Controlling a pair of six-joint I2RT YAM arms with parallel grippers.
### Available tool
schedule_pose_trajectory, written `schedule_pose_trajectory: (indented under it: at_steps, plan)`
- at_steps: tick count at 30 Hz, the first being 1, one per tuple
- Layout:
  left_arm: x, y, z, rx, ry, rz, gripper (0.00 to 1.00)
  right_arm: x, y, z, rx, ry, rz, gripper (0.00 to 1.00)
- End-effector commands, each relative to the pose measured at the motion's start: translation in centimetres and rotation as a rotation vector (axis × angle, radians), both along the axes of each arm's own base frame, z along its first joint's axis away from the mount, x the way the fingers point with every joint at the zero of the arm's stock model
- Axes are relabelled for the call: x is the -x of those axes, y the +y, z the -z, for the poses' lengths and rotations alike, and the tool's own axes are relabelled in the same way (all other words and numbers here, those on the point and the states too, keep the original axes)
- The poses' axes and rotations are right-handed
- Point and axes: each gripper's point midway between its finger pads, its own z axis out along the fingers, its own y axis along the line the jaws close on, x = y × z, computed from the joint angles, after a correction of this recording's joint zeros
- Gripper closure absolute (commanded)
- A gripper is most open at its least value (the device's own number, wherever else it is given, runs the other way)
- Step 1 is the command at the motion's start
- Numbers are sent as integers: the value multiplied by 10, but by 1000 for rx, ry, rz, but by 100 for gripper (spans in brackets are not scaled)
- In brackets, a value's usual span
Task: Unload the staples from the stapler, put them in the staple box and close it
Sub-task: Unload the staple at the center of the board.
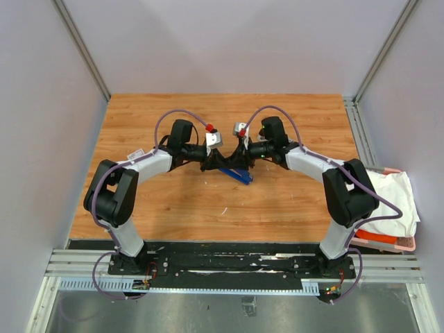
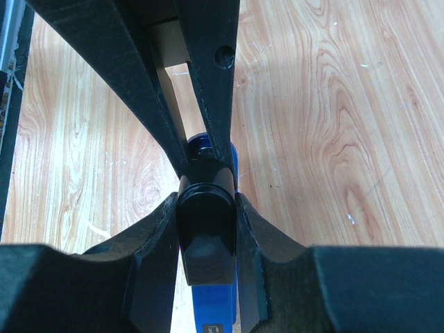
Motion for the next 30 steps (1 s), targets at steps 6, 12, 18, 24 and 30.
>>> schedule_pose_trajectory:
  at_steps: [6,12,18,24,30]
  plan:
    - [-16,14,-10,-33,-93,-109,100,-11,-18,-54,-177,-60,23,99]
    - [-21,24,-13,-12,-79,-151,100,-13,-24,-58,-197,-73,39,99]
    - [-27,32,-20,-5,-90,-187,100,-19,-34,-61,-202,-83,68,99]
    - [-26,39,-34,48,-127,-215,100,-25,-45,-61,-227,-84,91,100]
    - [-26,43,-37,58,-135,-226,100,-27,-51,-51,-233,-93,82,99]
